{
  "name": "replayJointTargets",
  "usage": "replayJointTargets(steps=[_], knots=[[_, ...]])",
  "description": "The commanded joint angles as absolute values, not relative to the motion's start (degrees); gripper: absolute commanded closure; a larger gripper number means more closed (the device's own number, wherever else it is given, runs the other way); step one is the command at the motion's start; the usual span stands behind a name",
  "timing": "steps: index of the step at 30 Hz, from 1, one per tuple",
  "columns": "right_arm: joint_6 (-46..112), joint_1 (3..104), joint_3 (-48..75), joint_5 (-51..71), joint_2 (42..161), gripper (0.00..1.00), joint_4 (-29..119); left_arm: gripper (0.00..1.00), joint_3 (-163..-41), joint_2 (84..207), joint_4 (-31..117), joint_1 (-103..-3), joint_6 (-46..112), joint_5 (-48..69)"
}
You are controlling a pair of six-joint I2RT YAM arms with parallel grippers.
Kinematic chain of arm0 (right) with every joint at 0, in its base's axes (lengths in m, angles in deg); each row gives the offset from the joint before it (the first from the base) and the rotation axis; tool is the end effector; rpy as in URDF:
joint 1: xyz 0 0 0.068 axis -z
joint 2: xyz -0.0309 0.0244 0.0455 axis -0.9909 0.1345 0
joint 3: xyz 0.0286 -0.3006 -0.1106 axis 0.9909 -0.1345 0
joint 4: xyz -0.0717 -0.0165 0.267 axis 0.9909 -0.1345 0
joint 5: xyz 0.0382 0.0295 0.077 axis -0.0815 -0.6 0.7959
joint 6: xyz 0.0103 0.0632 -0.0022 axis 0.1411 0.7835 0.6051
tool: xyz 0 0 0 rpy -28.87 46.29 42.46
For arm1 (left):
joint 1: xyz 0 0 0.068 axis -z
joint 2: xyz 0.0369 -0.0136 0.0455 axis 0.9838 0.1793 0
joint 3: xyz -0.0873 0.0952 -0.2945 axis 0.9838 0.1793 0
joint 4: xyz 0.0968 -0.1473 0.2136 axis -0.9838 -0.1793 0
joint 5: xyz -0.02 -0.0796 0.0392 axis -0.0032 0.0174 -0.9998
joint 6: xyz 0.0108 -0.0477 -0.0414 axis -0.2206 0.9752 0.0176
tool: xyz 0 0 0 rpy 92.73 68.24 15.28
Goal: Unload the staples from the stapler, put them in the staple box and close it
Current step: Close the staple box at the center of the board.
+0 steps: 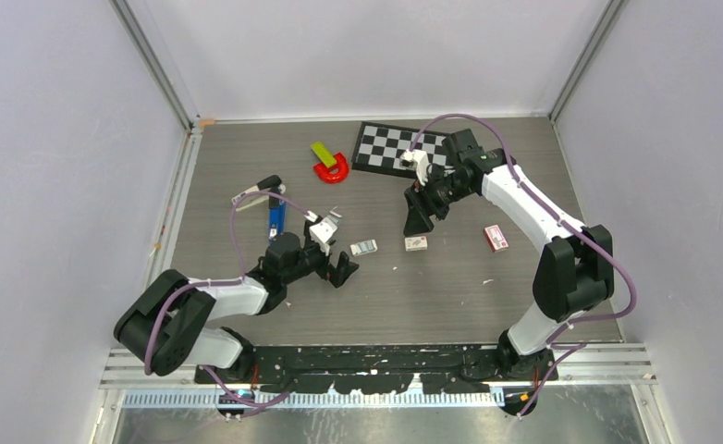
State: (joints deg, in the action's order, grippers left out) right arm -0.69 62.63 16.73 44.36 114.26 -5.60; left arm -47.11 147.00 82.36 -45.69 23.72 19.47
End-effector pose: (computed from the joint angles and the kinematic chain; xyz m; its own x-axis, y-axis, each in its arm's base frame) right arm 0.3215 0.1503 0.3168 -0.5358 -0.5468 -0.6434 -0.8424 0.3983 0.3630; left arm 0.1983 -0.1513 0.1848 -0.2906 0.1551 -0.9442 0.7551 0.6432 -0.1267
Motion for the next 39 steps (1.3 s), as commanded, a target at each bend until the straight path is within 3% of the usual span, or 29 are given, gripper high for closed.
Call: replayJointTargets(steps=[1,22,33,39], knots=[[-0.1,62.5,16.9,45.6,114.3,0.29,-4.3,0.0,-47.2,147.1,86.6,-46.4,23.5,21.1],[-0.2,62.7,17.2,45.0,115.1,0.29,-4.9,0.0,-52.4,146.1,76.5,-47.7,27.0,17.2],[-0.3,63.2,17.4,45.3,115.6,0.3,-5.5,0.05,-57.7,150.9,74.3,-50.3,22.1,31.7],[-0.3,63.2,17.6,45.7,115.7,0.3,-5.8,0.07,-62.1,155.9,69.9,-50.2,15.8,33.5]])
